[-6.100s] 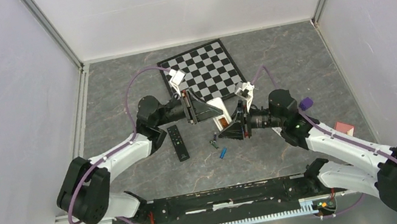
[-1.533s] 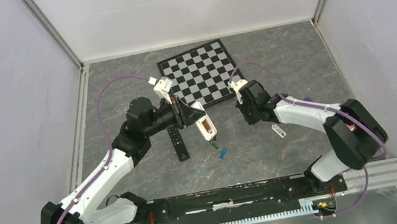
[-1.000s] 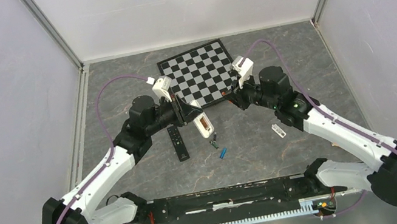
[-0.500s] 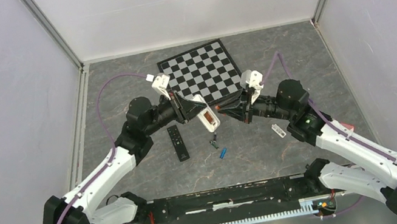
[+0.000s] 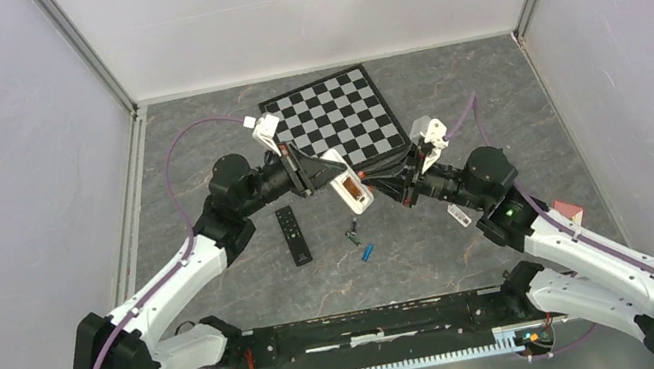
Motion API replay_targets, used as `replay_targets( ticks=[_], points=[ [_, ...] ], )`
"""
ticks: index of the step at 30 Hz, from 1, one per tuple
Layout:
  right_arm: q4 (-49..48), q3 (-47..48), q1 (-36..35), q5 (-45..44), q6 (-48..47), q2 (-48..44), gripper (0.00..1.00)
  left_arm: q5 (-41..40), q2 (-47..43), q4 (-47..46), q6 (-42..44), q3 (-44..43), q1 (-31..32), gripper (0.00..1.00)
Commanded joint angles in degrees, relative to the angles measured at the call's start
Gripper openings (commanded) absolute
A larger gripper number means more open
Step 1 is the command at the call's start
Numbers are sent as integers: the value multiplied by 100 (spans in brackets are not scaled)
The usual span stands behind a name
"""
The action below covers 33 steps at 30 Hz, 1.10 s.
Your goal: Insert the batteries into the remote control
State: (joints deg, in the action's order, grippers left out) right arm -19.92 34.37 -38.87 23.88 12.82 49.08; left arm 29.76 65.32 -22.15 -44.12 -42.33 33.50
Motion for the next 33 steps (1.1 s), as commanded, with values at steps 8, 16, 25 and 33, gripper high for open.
replay_targets(
  ticks=[8, 16, 25, 33],
  points=[
    [-618, 13, -543, -1010, 109, 223, 2, -132, 273, 795, -1316, -605, 1, 2],
    [-609, -91, -734, -1380, -107, 341, 3, -10, 359, 863, -1546, -646, -1, 2],
    [-550, -273, -759, -1480, -260, 416, 7, 219, 360, 896, -1862, -734, -45, 2],
    [-393, -199, -755, -1457, -300, 452, 27, 241, 368, 1000, -1809, -740, -89, 2]
  ],
)
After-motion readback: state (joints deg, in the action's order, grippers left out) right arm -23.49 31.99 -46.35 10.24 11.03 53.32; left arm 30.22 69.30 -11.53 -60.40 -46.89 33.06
